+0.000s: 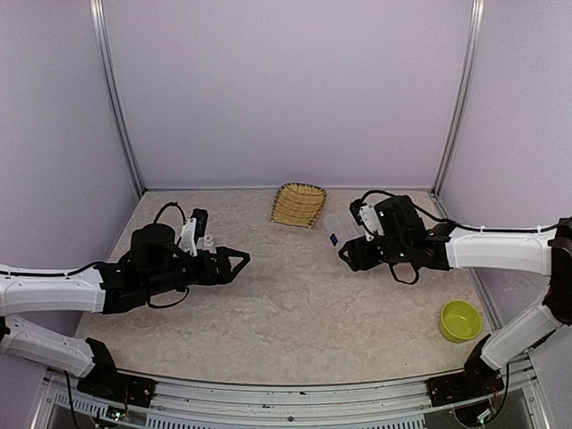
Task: Sort the pills into containers
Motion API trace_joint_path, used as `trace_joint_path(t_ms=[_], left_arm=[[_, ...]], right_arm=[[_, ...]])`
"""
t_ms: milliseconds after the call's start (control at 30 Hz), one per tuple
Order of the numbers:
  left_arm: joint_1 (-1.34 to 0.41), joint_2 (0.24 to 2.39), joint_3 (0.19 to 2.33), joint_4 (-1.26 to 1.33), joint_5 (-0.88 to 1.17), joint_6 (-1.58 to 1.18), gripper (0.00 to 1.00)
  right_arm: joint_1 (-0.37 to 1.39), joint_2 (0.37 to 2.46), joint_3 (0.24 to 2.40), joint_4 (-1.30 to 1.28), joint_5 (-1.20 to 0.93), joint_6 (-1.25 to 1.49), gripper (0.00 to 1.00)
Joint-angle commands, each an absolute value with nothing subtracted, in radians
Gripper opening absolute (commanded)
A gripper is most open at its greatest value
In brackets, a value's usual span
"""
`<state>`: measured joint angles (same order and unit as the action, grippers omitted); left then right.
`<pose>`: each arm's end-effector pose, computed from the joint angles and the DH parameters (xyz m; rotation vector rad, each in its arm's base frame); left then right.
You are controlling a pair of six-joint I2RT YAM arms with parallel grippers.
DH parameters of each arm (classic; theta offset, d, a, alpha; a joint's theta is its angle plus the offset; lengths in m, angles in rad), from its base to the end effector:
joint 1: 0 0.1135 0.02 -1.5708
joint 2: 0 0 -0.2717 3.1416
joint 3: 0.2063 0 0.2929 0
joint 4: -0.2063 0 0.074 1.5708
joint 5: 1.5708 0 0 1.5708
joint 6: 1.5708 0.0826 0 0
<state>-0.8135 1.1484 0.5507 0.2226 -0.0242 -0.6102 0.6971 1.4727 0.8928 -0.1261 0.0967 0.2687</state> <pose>0.2248 -0.2348 0.1922 0.1921 2.0507 -0.8973 0.3003 0.2410 0.1756 -0.4394 2.2621 0.3950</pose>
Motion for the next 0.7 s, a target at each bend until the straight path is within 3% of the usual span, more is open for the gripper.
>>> trace_joint_path(t_ms=[0,667], left_arm=[[-0.851,1.15,0.535,0.393,0.079,-0.609,0.99],[-0.92,1.273,0.541,0.678,0.288,-0.653,0.99]], right_arm=[[0.735,1.366,0.846,-0.04,0.036,0.265,0.62],[0.923,1.254,0.793,0.111,-0.026,0.269,0.64]])
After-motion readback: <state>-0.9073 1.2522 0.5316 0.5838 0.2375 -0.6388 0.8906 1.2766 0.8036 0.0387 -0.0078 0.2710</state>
